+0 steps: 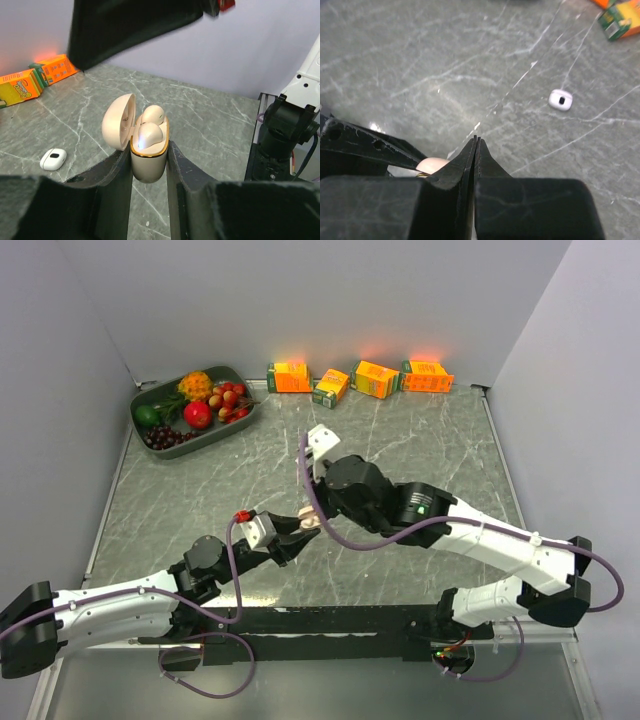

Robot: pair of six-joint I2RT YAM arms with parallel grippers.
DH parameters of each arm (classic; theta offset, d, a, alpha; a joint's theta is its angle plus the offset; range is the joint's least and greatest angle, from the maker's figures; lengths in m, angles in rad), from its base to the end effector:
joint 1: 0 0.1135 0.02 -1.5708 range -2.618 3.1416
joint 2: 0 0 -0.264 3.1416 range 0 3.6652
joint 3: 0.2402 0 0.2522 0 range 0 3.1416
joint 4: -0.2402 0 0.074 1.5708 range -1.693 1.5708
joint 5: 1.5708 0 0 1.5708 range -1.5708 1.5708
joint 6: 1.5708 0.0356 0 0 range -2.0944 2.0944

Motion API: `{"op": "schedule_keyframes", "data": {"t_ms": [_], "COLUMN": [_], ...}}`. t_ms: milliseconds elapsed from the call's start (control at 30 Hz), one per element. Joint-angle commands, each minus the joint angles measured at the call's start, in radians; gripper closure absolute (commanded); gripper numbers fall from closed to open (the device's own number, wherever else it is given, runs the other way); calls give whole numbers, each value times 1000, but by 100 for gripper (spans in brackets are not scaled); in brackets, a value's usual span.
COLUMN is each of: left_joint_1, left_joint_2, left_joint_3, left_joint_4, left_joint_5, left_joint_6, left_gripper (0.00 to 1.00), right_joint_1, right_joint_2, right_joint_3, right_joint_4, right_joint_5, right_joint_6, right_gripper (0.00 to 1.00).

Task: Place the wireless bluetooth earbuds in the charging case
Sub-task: Place the earbud in the charging case, then close the charging case.

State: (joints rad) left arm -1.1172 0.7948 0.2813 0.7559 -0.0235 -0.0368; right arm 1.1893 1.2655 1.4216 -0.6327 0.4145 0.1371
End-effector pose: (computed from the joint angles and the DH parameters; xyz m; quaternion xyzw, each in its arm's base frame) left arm 0.0815 -0.1653 0.2602 0.3091 0.5334 -0.4234 0.6638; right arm 0.1131 0.2434 0.4137 -0.3271 0.7765 0.1749 0.5094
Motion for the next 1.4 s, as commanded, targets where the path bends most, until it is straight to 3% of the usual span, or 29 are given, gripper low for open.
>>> {"op": "schedule_keyframes", "data": {"t_ms": [0,733,967,1000,1033,1133,1233,1367], "left_joint_1": [-7,-10,-9,-9,-9,-10,-9,-1], "left_joint_2": [-2,-6,3,4,6,7,6,23], "left_joint_3": [45,39,47,48,48,44,44,85], "left_joint_4": [23,49,43,40,37,20,7,-82], "left_joint_5": [8,-46,-50,-50,-53,-69,-90,-202], "left_joint_6": [18,11,2,2,0,-18,-44,-154], "left_gripper": [99,99,99,99,99,99,98,99], "right_joint_1": [-5,27,36,38,35,12,-10,-42], "right_joint_2": [17,-48,-75,-86,-118,-184,-221,-239], "right_joint_3": [48,-35,-47,-53,-58,-75,-84,-133], "right_joint_4": [-71,-94,-107,-84,-70,-19,1,-2], "right_joint_5": [-72,-121,-60,-49,-8,17,56,75], "right_joint_6": [6,38,74,78,85,102,110,156], "right_gripper": [100,100,99,96,82,69,59,55]}}
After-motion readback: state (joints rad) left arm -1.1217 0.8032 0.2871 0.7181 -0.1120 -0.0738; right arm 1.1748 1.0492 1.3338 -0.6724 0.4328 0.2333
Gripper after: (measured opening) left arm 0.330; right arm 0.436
